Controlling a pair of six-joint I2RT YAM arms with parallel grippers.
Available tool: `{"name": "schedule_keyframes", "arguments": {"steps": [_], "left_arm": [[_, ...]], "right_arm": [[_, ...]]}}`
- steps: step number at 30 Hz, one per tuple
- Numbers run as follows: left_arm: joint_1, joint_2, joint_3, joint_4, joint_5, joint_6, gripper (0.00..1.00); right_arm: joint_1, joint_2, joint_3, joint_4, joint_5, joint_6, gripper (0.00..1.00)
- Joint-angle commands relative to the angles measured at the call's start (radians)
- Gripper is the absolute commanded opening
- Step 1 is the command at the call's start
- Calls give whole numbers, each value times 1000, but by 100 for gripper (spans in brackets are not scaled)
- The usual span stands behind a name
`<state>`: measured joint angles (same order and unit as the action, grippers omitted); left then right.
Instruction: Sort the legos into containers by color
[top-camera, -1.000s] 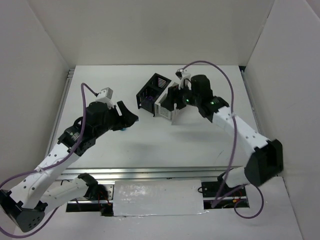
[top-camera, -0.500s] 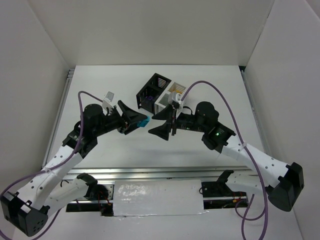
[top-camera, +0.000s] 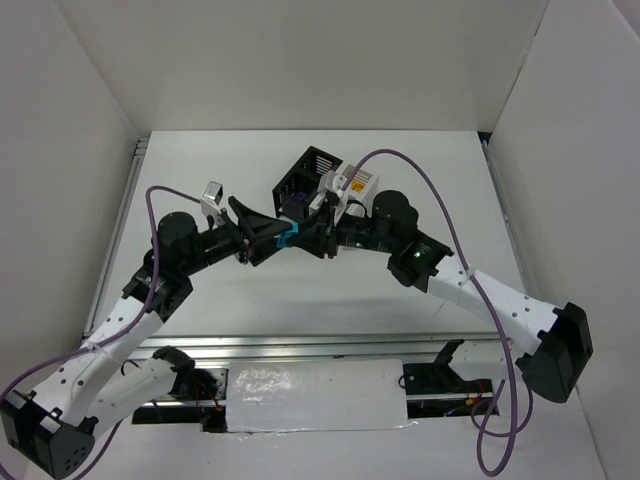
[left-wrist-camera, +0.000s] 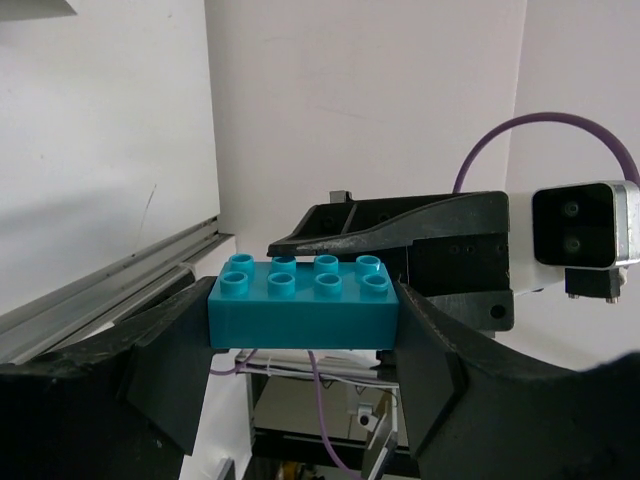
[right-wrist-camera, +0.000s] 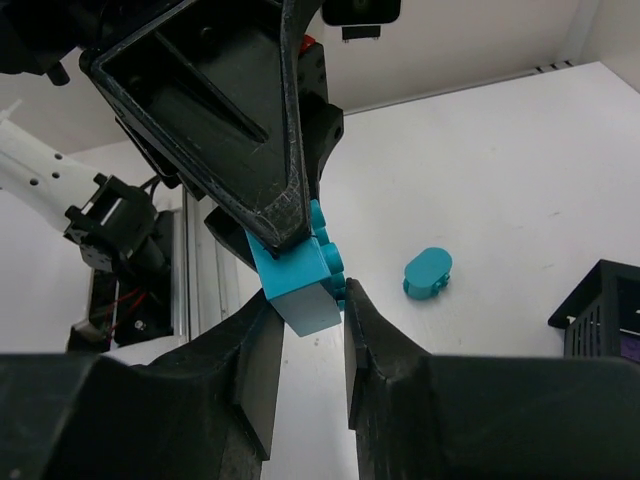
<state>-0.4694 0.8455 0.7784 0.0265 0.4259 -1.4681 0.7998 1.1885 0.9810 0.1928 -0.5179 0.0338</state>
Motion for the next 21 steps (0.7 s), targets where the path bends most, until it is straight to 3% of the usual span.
{"name": "schedule_keyframes", "arguments": {"steps": [1, 2, 3, 7, 8, 10, 11, 13, 21], "left_arm": [[-3, 13, -14, 93, 50, -20, 0], [-3, 18, -14, 96, 56, -20, 0], [-3, 30, -10, 99, 59, -20, 0], [-3, 56, -16, 133, 80, -32, 0], [-3, 59, -16, 139, 79, -28, 7], [-2, 73, 4, 121, 59, -6, 34], [0, 79, 37, 62, 47, 29, 69], [2, 96, 76, 1, -5, 73, 99], [6, 122, 261, -262, -222, 245, 100]], "right_arm": [[6, 28, 80, 53, -105, 5, 28], [6, 34, 93, 45, -128, 11, 8], [4, 40, 96, 45, -142, 23, 0], [4, 52, 71, 97, -206, 60, 0], [6, 53, 70, 99, -208, 64, 0], [3, 53, 56, 112, -208, 74, 0], [3, 51, 53, 114, -206, 77, 0], [4, 51, 44, 112, -205, 81, 0], [-11, 88, 25, 88, -105, 89, 0]]}}
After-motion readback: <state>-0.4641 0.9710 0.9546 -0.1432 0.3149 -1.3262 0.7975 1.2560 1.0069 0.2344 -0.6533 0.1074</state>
